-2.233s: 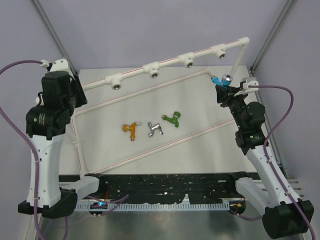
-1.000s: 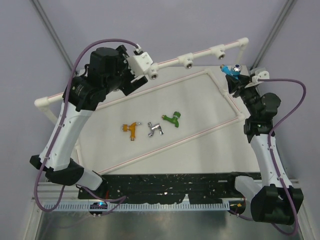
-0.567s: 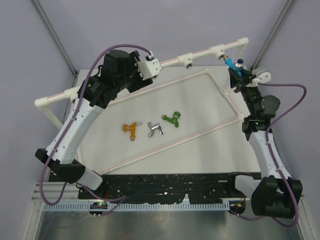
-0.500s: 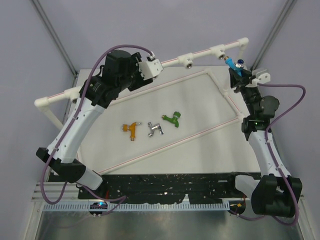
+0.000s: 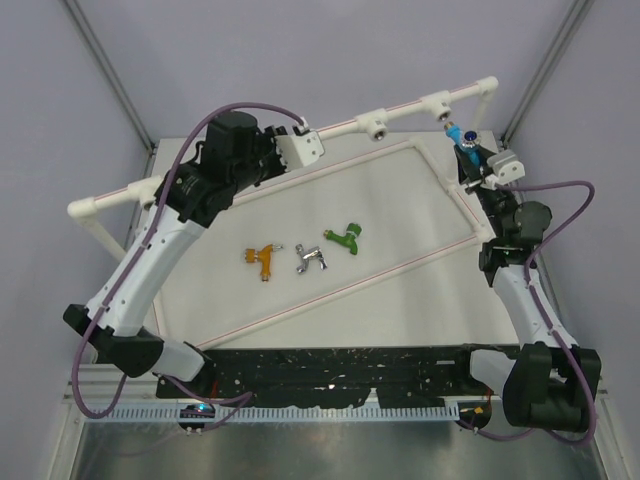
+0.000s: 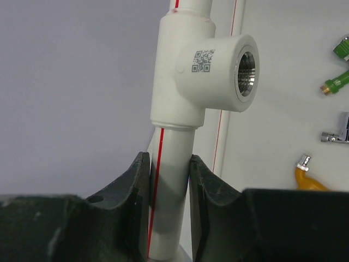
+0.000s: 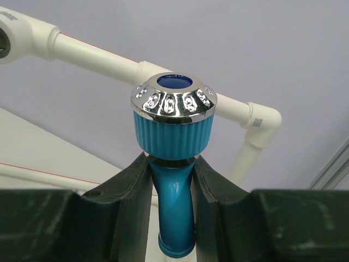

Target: Install the water faucets

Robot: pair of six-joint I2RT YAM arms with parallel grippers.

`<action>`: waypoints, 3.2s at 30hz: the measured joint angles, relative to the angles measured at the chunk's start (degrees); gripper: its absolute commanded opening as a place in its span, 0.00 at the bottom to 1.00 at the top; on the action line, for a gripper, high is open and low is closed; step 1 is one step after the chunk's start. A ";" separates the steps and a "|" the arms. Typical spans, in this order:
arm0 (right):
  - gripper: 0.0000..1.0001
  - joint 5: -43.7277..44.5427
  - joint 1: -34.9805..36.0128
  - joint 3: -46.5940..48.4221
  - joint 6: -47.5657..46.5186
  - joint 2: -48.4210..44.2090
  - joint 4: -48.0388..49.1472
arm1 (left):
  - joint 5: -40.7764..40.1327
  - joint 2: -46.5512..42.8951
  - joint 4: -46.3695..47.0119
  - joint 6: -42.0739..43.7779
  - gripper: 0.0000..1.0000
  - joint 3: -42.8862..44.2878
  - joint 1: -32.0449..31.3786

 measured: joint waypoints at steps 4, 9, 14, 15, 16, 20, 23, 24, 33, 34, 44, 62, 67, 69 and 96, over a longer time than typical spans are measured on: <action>0.05 -2.99 0.00 -1.53 -1.53 0.02 2.91 | 1.81 -3.21 2.80 -0.02 0.06 -3.96 0.02; 0.05 -6.43 0.00 -2.10 -4.85 -0.04 5.46 | 3.21 -5.27 3.19 -0.52 0.08 -5.77 0.02; 0.05 -7.43 0.00 -2.49 -10.36 -0.17 5.86 | 2.80 -5.49 1.99 -1.51 0.09 -5.68 0.55; 0.05 -7.41 0.00 -2.49 -11.78 -0.28 5.49 | 2.58 -5.44 1.70 -1.88 0.10 -5.44 0.52; 0.05 -7.30 0.00 -2.51 -13.27 -0.44 5.01 | 2.32 -5.35 1.40 -2.19 0.09 -5.25 0.55; 0.05 -7.19 0.02 -3.02 -17.22 -1.22 4.11 | 1.55 -4.81 -0.13 -3.50 0.10 -4.00 0.48; 0.05 -7.19 0.02 -3.32 -18.86 -1.29 4.24 | 1.29 -4.35 -0.87 -4.37 0.10 -3.21 0.44; 0.05 -7.17 0.02 -3.45 -19.23 -1.29 4.37 | 1.20 -4.15 -1.09 -4.81 0.10 -2.89 0.44; 0.05 -4.52 2.67 -3.93 -25.14 -1.29 4.31 | -0.07 -2.12 -4.79 -8.57 0.09 1.07 -0.33; 0.05 -3.89 3.19 -4.04 -26.21 -1.33 4.22 | -0.39 -1.95 -4.92 -9.01 0.09 1.27 -0.44; 0.05 1.36 5.88 -3.74 -39.04 -3.91 -4.44 | -1.51 -0.04 -7.69 -12.33 0.08 4.63 -0.79; 0.05 4.15 10.95 7.93 -45.90 -4.63 -27.28 | -3.61 0.87 -8.76 -14.12 0.08 6.05 -0.76; 0.05 2.89 11.74 11.21 -43.45 -3.96 -30.60 | -3.58 0.90 -8.81 -14.23 0.08 6.08 -0.85; 0.05 2.67 11.80 11.67 -41.70 -3.61 -30.58 | -3.58 0.98 -8.81 -14.27 0.08 6.19 -0.85; 0.05 -3.17 4.22 7.74 -16.31 0.85 -21.62 | -4.79 1.03 -8.28 -15.39 0.08 6.10 -0.85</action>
